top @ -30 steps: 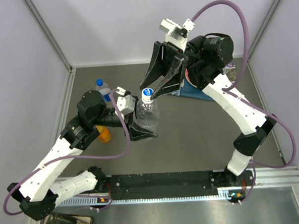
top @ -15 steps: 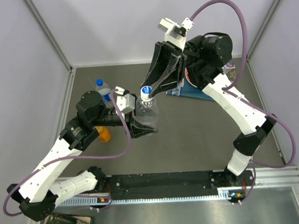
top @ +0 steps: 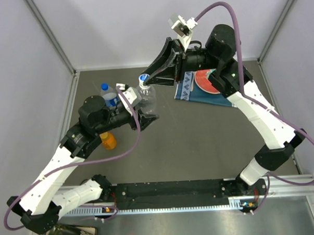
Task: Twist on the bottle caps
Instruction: Screw the bottle cap onto the plastic bottle.
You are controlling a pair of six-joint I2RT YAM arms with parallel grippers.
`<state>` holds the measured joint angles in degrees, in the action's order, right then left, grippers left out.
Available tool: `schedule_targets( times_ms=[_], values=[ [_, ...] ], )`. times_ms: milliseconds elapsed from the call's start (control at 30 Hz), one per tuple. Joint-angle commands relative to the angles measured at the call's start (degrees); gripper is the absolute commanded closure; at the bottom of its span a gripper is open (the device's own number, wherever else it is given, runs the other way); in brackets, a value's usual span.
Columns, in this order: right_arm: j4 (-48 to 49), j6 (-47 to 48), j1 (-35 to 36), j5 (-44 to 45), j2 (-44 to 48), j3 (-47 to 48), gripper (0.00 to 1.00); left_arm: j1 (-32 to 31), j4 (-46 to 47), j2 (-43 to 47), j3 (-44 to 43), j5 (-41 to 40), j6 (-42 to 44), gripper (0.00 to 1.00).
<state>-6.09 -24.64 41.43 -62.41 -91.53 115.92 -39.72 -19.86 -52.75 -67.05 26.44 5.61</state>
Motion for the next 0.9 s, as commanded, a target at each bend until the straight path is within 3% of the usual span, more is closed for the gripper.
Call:
schedule_targets(
  times_ms=[0, 267, 633, 700, 800, 833, 867],
  values=[
    [-17.03, 12.50, 2.60, 10.54, 1.34, -3.93, 1.00, 0.35, 9.48, 0.72, -3.18, -11.84, -0.77, 1.00],
    [-16.24, 15.50, 5.32, 22.58, 5.22, -10.62, 1.00, 2.19, 11.24, 1.34, -4.41, -13.43, -3.85, 1.00],
    [-13.25, 10.06, 13.06, 41.99, 5.39, -10.98, 1.00, 3.07, 11.42, 1.16, -5.11, -14.83, -5.17, 1.00],
    [-14.21, 9.53, 14.46, 43.68, 5.39, -9.67, 0.91, 3.25, 11.42, 1.33, -4.85, -14.92, -4.99, 1.00],
    [-16.05, 9.70, 15.52, 46.50, 5.13, -7.47, 0.86, 3.43, 11.51, 1.69, -4.23, -15.10, -4.90, 1.00],
    [-16.58, 9.70, 15.52, 46.33, 5.04, -6.77, 0.76, 3.60, 11.51, 1.86, -4.15, -15.01, -4.82, 1.00],
    [-17.02, 9.96, 15.52, 46.42, 5.04, -5.98, 0.73, 3.60, 11.51, 2.04, -3.80, -14.84, -4.64, 1.00]
  ],
)
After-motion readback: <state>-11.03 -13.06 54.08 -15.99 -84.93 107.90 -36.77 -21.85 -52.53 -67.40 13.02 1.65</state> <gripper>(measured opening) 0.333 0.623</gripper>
